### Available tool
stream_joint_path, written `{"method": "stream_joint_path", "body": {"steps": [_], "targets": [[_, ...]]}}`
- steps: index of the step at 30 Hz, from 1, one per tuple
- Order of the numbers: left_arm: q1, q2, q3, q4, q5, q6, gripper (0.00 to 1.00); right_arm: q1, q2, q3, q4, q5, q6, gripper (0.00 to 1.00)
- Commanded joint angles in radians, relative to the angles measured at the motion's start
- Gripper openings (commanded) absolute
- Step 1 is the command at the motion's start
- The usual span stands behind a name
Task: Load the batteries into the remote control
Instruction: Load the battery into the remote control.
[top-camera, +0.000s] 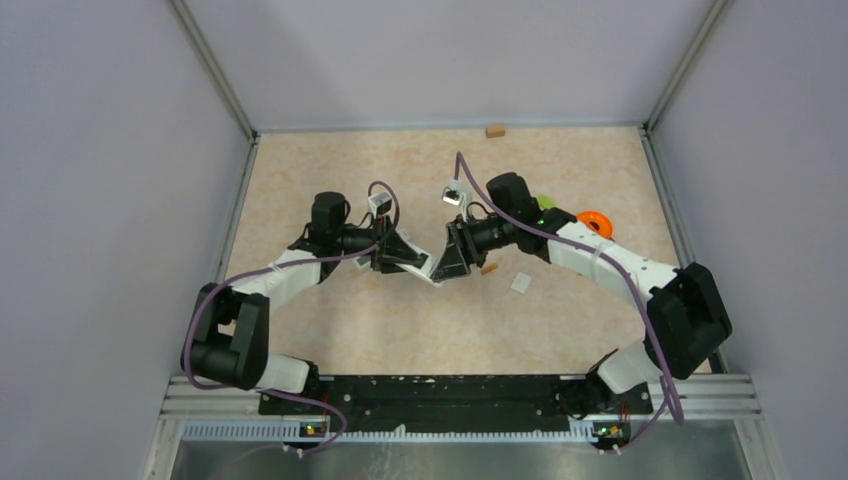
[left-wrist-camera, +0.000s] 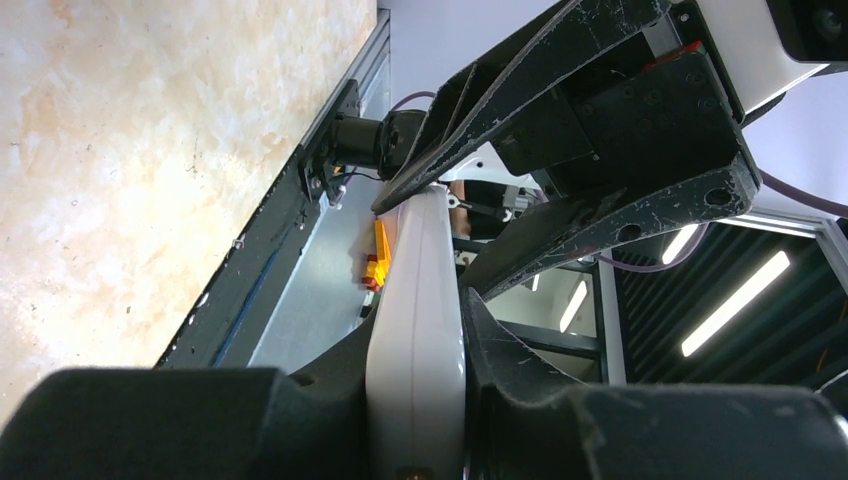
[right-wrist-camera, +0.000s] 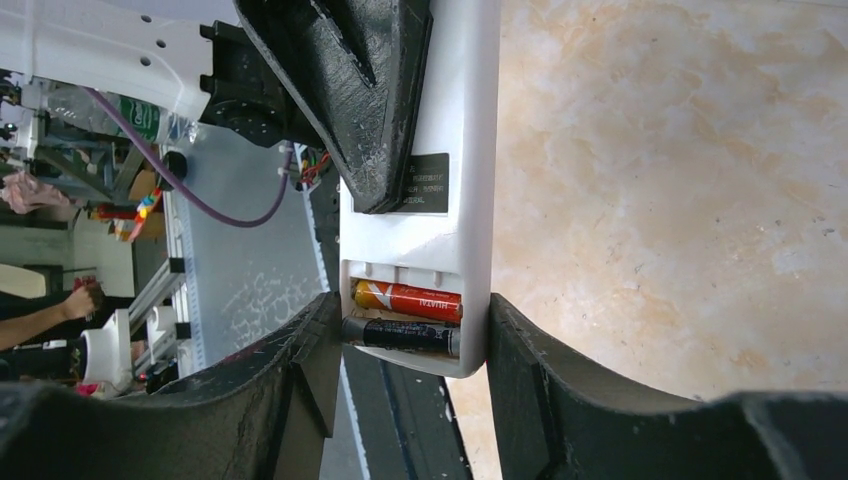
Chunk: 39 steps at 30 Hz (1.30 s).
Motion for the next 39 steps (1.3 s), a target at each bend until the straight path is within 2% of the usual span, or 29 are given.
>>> {"method": "stream_joint_path", "body": {"steps": [1,4,8,10,13,18,22,26,28,30,35,39], "targets": [[-0.002,0.002,0.033,0.021,-0.003,0.027,0.00,0.011,0.000,0.014,0.052,-0.028,0.011,0.50],[-0.003,-0.002,0.033,0.011,-0.007,0.046,0.00,0.011,-0.003,0.004,0.076,-0.031,0.033,0.57],[-0.003,-0.005,0.034,-0.008,-0.008,0.070,0.00,0.011,-0.013,-0.016,0.117,-0.052,0.050,0.75],[-0.003,-0.006,0.033,-0.017,-0.008,0.081,0.00,0.011,-0.022,-0.023,0.132,-0.061,0.055,0.76],[-0.003,-0.006,0.034,-0.023,-0.008,0.087,0.00,0.011,-0.026,-0.026,0.128,-0.067,0.049,0.74],[-0.003,-0.006,0.037,-0.025,-0.009,0.089,0.00,0.009,-0.002,-0.017,0.109,-0.084,0.036,0.55],[-0.003,-0.008,0.039,-0.028,-0.010,0.089,0.00,0.010,0.007,-0.013,0.111,-0.083,0.040,0.50],[-0.003,-0.015,0.039,-0.030,-0.009,0.089,0.00,0.010,0.015,-0.008,0.115,-0.079,0.042,0.40],[-0.003,-0.018,0.040,-0.031,-0.009,0.089,0.00,0.010,0.021,-0.005,0.116,-0.079,0.043,0.38],[-0.003,-0.021,0.039,-0.034,-0.010,0.089,0.00,0.010,0.027,-0.003,0.117,-0.075,0.043,0.38],[-0.003,-0.022,0.040,-0.037,-0.007,0.093,0.00,0.009,0.019,-0.008,0.133,-0.034,0.062,0.54],[-0.003,-0.027,0.038,-0.046,-0.009,0.105,0.00,-0.008,0.007,-0.028,0.170,-0.018,0.096,0.63]]}}
